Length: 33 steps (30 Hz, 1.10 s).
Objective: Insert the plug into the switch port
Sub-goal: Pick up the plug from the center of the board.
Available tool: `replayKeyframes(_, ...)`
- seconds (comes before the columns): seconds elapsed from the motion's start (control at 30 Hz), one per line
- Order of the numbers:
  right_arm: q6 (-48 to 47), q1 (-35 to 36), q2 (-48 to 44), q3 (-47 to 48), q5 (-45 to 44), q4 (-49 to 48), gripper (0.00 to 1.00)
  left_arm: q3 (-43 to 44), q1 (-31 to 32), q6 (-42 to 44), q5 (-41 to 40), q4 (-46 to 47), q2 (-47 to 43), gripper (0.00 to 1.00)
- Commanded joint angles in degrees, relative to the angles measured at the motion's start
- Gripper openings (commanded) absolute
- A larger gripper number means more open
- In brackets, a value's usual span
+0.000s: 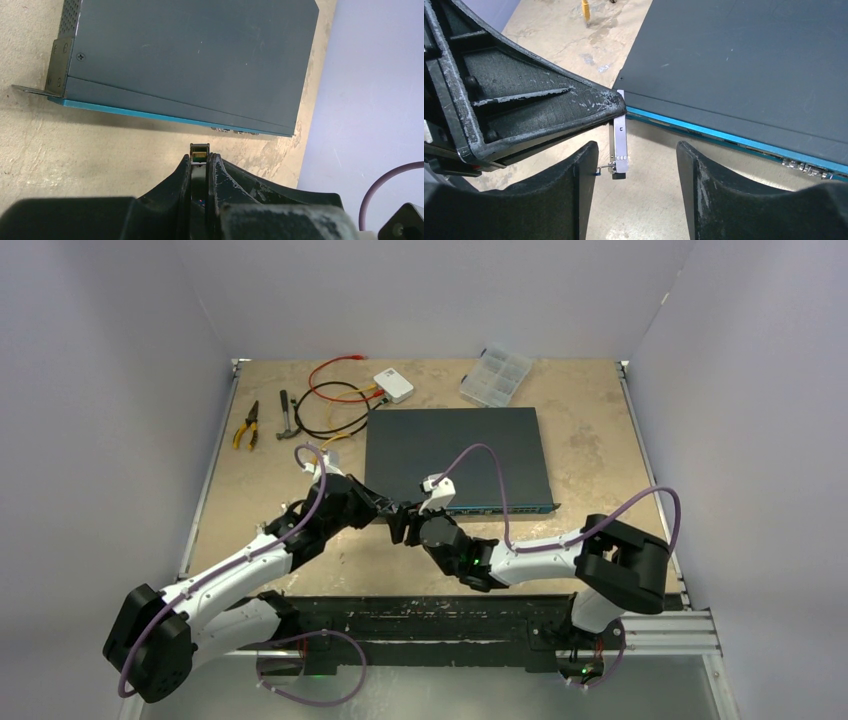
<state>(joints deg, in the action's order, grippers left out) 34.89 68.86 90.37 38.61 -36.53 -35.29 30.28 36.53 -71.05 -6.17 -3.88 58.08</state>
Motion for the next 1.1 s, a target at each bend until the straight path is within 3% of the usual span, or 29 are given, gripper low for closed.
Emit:
replayKeyframes(0.0, 1.37, 0.07, -1.97, -1.42, -2.80, 0.83, 0.59, 0.58, 0.34, -0.61, -0.67, 1.99, -0.89, 0.00)
replayKeyframes(0.13, 1.99, 0.05, -4.53, -4.51, -3.34, 1.63, 0.54, 1.20, 0.37, 0.02, -2.06, 0.98, -1.72, 0.00)
replayKeyframes(0.3, 0.41, 0.05, -8.63, -9.70, -3.49, -0.68, 0.40, 2.04, 0.36, 1.22, -2.97, 0.06, -1.56, 0.00)
replayKeyframes(0.43, -8.07, 0.05, -10.15, -11.95, -2.37, -6.86, 0.36, 2.57, 0.32, 1.68, -2.18, 0.22, -0.24, 0.00)
replayKeyframes(0.6, -15.65, 0.06, -10.92, -14.76, 3.25, -16.24, 0.38, 2.97, 0.34, 2.16, -1.43, 0.14, 0.80, 0.00)
replayKeyframes(0.8, -15.43, 0.05, -8.39, -13.01, 8.94, -20.33, 0.54, 2.68, 0.42, 2.05, -1.27, 0.42, 0.63, 0.00)
replayKeyframes(1.07, -11.75, -0.01, -1.36, -8.68, 11.13, -22.22, 0.53, 2.68, 0.41, 2.13, -0.25, 0.72, 0.60, 0.00)
